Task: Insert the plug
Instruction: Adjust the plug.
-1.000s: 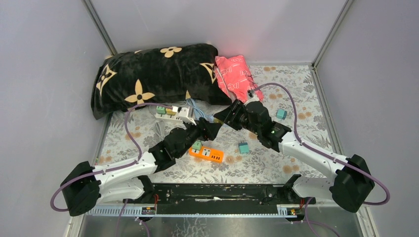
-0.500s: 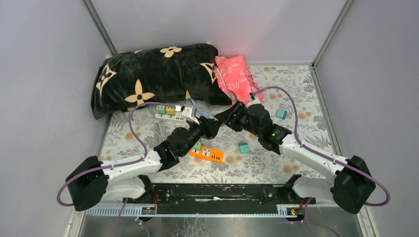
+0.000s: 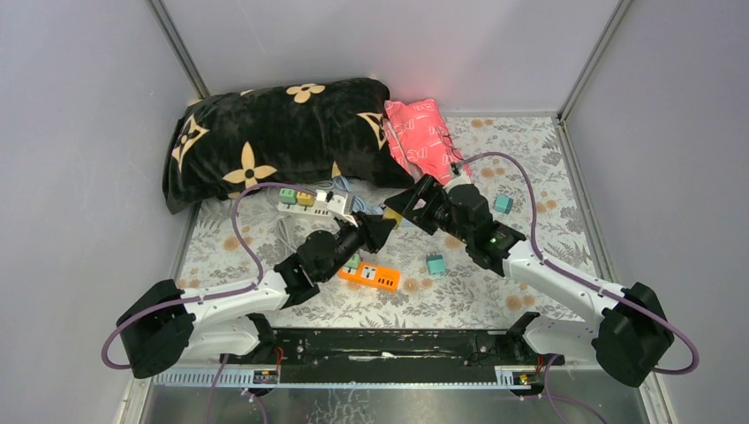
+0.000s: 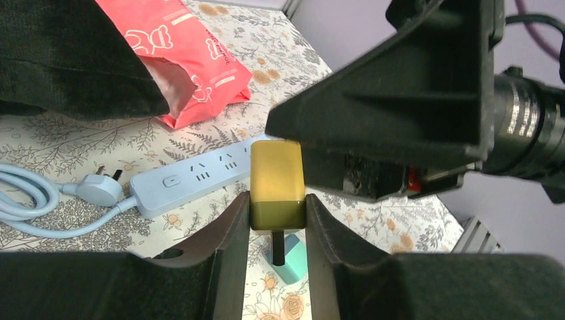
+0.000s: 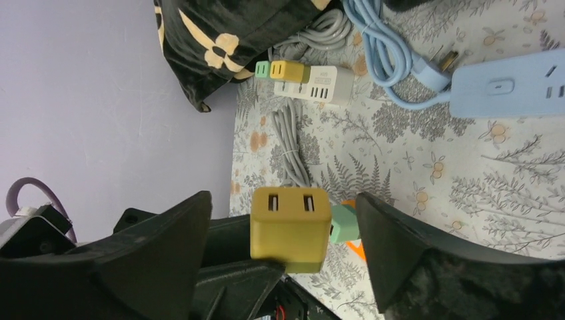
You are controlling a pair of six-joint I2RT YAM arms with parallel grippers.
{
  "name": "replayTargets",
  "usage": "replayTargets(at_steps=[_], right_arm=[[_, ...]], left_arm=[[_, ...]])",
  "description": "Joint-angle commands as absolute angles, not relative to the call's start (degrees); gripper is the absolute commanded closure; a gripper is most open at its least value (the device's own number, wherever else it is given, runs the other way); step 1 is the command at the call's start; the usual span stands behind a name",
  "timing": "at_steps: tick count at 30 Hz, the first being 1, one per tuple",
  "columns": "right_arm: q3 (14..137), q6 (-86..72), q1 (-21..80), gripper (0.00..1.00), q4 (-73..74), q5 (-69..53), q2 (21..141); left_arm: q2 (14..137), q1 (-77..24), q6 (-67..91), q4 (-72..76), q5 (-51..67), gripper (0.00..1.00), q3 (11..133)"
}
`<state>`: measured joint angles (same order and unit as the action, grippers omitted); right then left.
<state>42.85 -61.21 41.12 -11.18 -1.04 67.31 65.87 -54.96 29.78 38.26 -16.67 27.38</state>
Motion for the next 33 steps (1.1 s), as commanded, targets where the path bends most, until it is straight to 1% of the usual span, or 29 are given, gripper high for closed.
replayTargets(at_steps=[1, 3, 4, 6, 9, 12, 17, 23, 29, 33], right_arm=[[44.5, -53.2, 39.5, 0.08, -15.5, -3.8, 64.9], [45.2, -47.4, 39.0, 0.01, -16.0, -6.1, 64.3], [45.6, -44.4, 38.8, 0.0, -16.4, -7.7, 64.0], [46.6, -36.6, 38.6, 0.01, -16.5, -12.1, 63.5], [49.1, -27.2, 38.4, 0.01, -11.8, -16.5, 62.3], [51.2, -22.2, 37.6, 0.0, -6.8, -19.0, 61.3], [48.9, -15.2, 35.8, 0.0, -8.8, -25.7, 57.7], [51.2, -9.7, 33.6, 0.1, -7.7, -41.9, 59.8], [51.0, -7.9, 33.2, 0.11, -9.2, -50.3, 61.6], [50.7, -7.5, 33.2, 0.12, -11.8, -54.9, 63.0]], left_arm=[[63.2, -54.2, 25.6, 41.9, -13.5, 1.0, 26.4], [61.9, -53.5, 24.4, 40.9, -11.8, 1.0, 26.2], [61.2, -53.0, 24.0, 40.3, -10.6, 1.0, 26.2], [59.8, -51.2, 23.9, 39.0, -6.7, 1.0, 26.1], [57.7, -46.3, 25.6, 37.8, 0.5, 1.0, 25.5], [55.8, -42.5, 27.3, 35.9, 6.8, 1.0, 25.4], [52.4, -37.8, 29.1, 34.9, 17.2, 1.0, 24.7], [50.1, -34.2, 30.7, 34.3, 29.3, 1.0, 25.7], [47.6, -34.0, 30.8, 35.4, 35.2, 1.0, 25.8], [48.7, -34.0, 30.9, 35.9, 38.3, 1.0, 26.8]])
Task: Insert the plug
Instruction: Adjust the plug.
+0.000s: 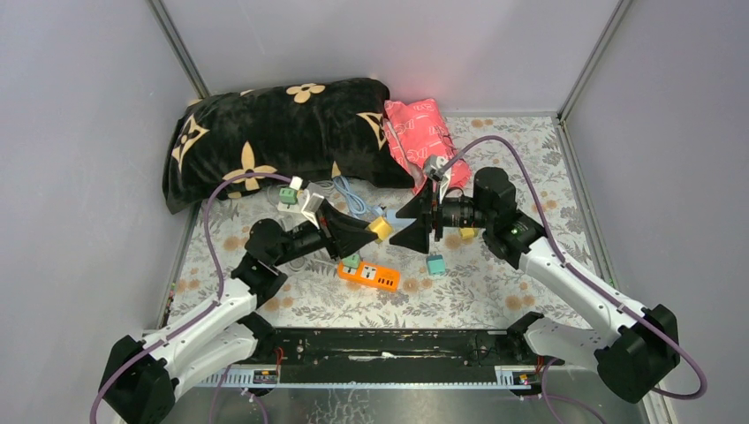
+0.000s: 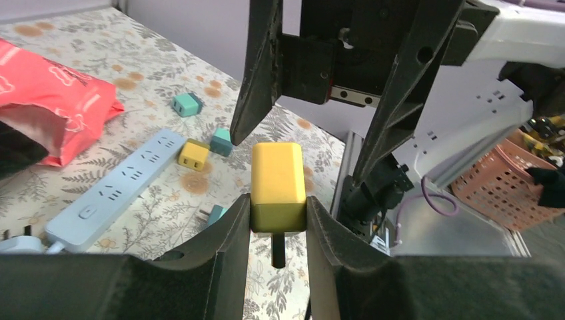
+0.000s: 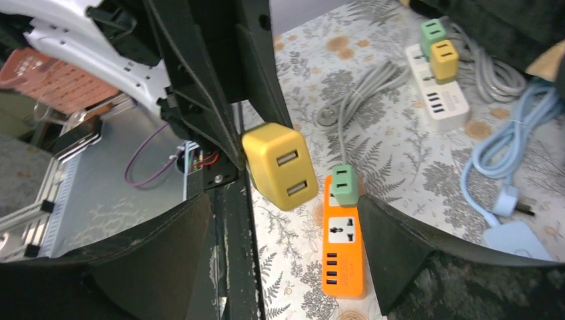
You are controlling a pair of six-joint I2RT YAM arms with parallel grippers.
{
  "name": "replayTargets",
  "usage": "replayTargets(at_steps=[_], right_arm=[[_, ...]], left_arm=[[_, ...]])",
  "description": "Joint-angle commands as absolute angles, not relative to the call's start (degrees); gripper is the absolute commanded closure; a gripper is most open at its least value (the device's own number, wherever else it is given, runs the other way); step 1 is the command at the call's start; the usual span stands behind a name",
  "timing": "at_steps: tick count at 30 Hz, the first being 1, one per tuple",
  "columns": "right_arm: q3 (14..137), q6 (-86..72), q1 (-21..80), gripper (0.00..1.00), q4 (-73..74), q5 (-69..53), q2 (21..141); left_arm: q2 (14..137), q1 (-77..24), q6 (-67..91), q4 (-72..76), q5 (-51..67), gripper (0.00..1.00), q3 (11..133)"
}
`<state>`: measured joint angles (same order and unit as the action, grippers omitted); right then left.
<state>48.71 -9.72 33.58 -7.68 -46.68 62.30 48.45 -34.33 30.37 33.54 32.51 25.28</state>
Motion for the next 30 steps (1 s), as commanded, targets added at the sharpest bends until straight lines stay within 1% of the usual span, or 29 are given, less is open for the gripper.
replayTargets(at_steps=[1, 9, 13, 26, 28, 30], right_arm=[[50.8, -7.2, 33.2, 0.13, -11.9, -56.0, 63.5], [51.1, -7.9, 33.2, 0.16, -15.5, -63.0, 66.1], [51.5, -8.2, 33.2, 0.21, -16.2, -65.8, 67.4], [52.9, -11.3, 33.2, 0.41, -18.2, -71.1, 69.8], [53.0, -11.5, 33.3, 0.47, -18.3, -71.5, 69.9], [53.0, -11.8, 33.3, 0.55, -18.4, -71.8, 70.0]], left_arm=[[49.1, -34.0, 31.1, 36.4, 39.2, 1.0, 26.9], [51.6, -34.0, 35.5, 44.8, 45.1, 1.0, 26.4], [52.1, -34.0, 36.7, 46.7, 46.7, 1.0, 26.4], [54.1, -34.2, 37.7, 49.1, 48.2, 1.0, 26.5], [54.6, -34.4, 38.0, 49.6, 48.3, 1.0, 26.5], [54.9, -34.4, 38.1, 49.9, 48.4, 1.0, 26.8]])
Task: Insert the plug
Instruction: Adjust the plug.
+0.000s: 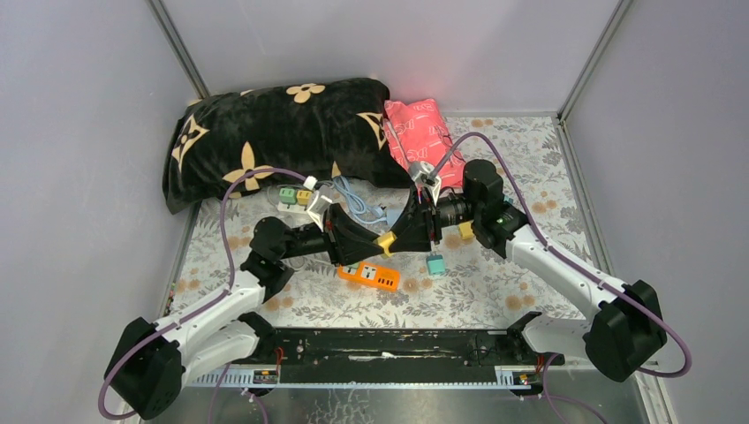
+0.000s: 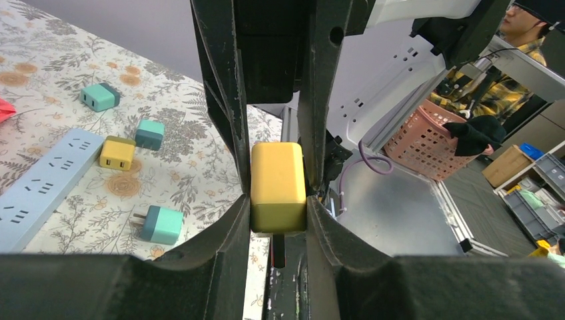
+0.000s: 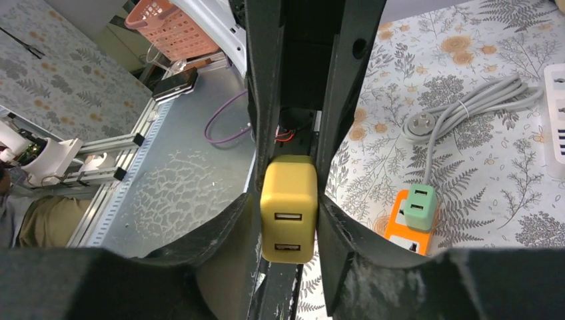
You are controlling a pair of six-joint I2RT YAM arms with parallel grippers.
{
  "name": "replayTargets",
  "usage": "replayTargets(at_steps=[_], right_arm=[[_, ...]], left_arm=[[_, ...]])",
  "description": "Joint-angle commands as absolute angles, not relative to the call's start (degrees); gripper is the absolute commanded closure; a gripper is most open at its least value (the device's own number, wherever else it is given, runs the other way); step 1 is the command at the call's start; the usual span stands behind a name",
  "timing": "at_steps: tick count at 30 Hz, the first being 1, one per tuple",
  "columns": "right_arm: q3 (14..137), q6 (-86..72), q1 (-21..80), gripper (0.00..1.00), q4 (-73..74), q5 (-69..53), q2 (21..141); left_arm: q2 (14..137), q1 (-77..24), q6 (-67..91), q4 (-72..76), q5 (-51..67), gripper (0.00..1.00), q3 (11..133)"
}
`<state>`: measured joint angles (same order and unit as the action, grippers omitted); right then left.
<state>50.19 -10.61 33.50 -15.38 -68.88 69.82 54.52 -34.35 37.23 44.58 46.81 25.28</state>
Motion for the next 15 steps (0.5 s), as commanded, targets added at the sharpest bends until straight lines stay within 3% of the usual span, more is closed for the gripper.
replayTargets(at_steps=[1, 6, 9, 13, 15], right_arm=[[52.9, -11.9, 33.3, 0.57, -18.4, -72.3, 70.1], [52.9, -12.7, 33.3, 0.7, -18.6, -73.9, 70.8], [52.5, -12.9, 33.3, 0.81, -18.5, -73.8, 70.8], [52.0, -12.9, 33.3, 0.95, -18.4, -73.1, 70.7], [51.9, -12.5, 33.3, 0.99, -17.8, -72.3, 70.7]], left_arm=[[54.9, -34.4, 38.2, 49.8, 48.2, 1.0, 26.9], [54.5, -34.5, 38.3, 49.7, 47.3, 1.0, 26.5], [53.7, -34.5, 37.6, 47.6, 45.8, 0.94, 25.9], [51.7, -34.5, 35.9, 42.6, 42.3, 0.78, 24.8], [50.2, -34.5, 35.0, 38.8, 39.3, 0.65, 24.4]])
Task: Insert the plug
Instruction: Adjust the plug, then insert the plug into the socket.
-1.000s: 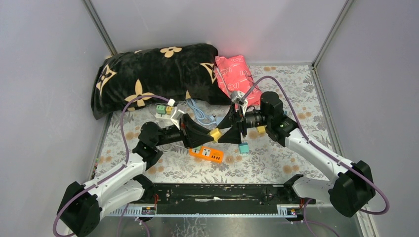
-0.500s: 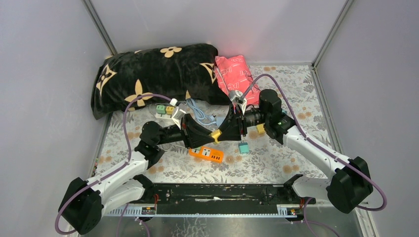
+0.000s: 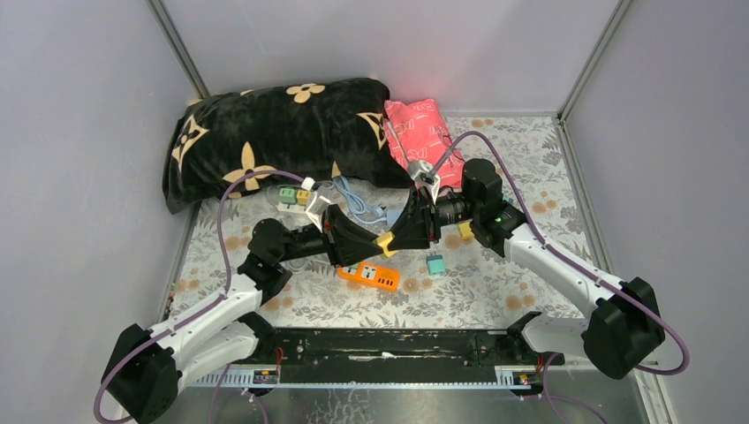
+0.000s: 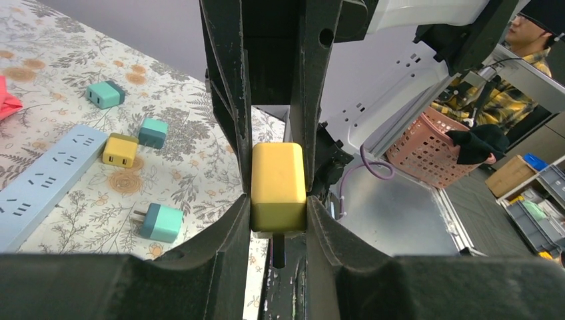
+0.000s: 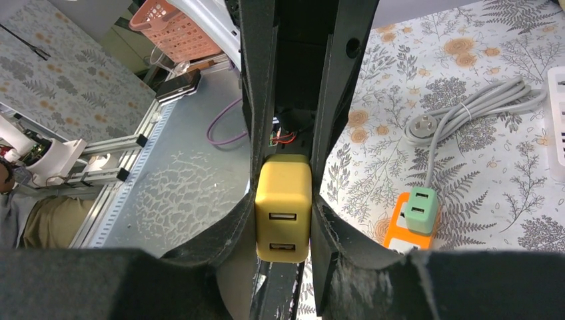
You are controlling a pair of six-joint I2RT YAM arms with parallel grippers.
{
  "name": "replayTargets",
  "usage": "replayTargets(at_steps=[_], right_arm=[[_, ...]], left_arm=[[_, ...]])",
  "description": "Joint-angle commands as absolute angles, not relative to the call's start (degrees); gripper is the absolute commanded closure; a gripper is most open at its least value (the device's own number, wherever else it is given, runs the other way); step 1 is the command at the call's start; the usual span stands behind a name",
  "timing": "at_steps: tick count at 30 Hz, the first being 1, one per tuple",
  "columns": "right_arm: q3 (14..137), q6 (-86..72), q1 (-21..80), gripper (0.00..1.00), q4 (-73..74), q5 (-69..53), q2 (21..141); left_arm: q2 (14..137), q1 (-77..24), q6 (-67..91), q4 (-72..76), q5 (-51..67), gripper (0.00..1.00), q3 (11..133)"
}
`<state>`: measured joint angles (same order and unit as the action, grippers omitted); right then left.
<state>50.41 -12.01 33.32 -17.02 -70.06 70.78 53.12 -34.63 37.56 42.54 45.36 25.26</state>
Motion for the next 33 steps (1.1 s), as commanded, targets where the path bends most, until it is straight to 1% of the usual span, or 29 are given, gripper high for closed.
replayTargets(at_steps=[1, 5, 6, 13, 16, 19, 24, 27, 33], right_arm=[[52.0, -12.2, 33.3, 1.0, -17.3, -71.9, 71.0], [53.7, -8.4, 33.3, 1.0, -11.1, -69.9, 72.7], [54.3, -6.9, 33.3, 1.0, -9.4, -69.2, 73.0], [55.2, -4.7, 33.4, 1.0, -5.4, -65.2, 74.1], [56.5, -3.1, 33.7, 1.0, -2.1, -63.2, 74.8], [58.5, -0.2, 34.6, 1.0, 2.9, -60.4, 75.5], [61.9, 6.5, 37.8, 1.0, 13.2, -51.6, 76.4], [63.8, 9.3, 39.8, 1.0, 17.4, -46.9, 77.6], [66.4, 11.4, 42.1, 1.0, 20.8, -43.1, 79.5]], left_arm=[[49.3, -34.5, 34.7, 35.6, 37.5, 0.59, 24.3], [45.5, -34.4, 34.3, 25.1, 29.8, 0.45, 23.9], [44.4, -34.4, 34.6, 22.6, 28.0, 0.43, 23.9], [34.9, -34.5, 39.1, 8.3, 15.9, 0.33, 23.6], [33.0, -34.5, 41.7, 2.9, 11.5, 0.29, 24.1], [33.4, -34.4, 43.5, -4.0, 7.3, 0.28, 25.6], [35.1, -34.5, 49.7, -13.0, 1.2, 0.27, 26.7], [35.4, -34.5, 54.9, -14.6, 0.4, 0.27, 25.3], [35.4, -34.5, 60.3, -15.5, -0.6, 0.27, 22.4]])
